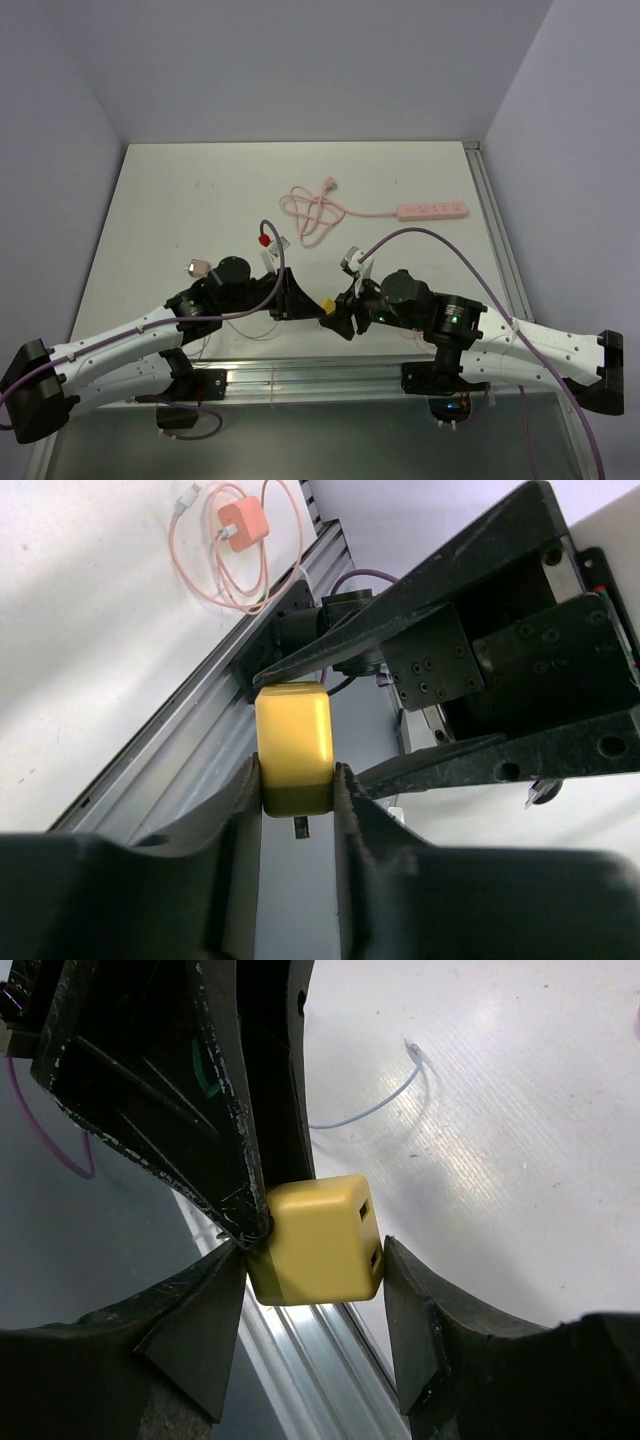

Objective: Insert the plug

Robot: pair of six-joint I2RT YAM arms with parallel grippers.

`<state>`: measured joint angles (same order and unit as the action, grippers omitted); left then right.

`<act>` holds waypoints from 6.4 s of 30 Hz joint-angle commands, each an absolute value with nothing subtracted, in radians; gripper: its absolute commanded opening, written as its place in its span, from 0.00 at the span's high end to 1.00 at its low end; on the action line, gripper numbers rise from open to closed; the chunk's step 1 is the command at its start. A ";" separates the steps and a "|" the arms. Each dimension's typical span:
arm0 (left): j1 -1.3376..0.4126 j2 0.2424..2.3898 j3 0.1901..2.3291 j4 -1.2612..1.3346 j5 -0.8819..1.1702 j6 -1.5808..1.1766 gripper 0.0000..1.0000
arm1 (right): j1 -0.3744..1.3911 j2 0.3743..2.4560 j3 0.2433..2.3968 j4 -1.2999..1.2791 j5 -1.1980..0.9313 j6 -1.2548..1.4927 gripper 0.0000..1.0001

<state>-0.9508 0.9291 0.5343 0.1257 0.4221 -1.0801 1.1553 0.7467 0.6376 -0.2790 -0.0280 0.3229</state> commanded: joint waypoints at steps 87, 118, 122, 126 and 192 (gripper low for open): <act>-1.177 0.753 0.446 0.408 0.092 -0.133 0.99 | 0.838 1.224 1.335 -0.968 -0.471 0.587 0.43; -1.203 0.736 0.449 0.440 -0.028 -0.209 0.99 | 0.844 1.172 1.218 -0.799 -0.391 0.663 0.44; -1.204 0.732 0.449 0.436 -0.032 -0.206 0.99 | 0.844 1.173 1.206 -0.801 -0.403 0.655 0.65; -1.204 0.730 0.453 0.433 -0.040 -0.213 0.99 | 0.844 1.184 1.187 -0.799 -0.413 0.650 1.00; -1.203 0.465 0.273 0.321 -0.161 -0.710 0.14 | -0.299 1.948 1.684 -0.695 -0.244 -0.347 1.00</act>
<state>-1.2018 0.4614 0.2729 0.3012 -0.1795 -0.7189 -0.2909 1.9369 1.6180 -0.6872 -0.2501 -0.3489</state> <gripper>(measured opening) 0.861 0.518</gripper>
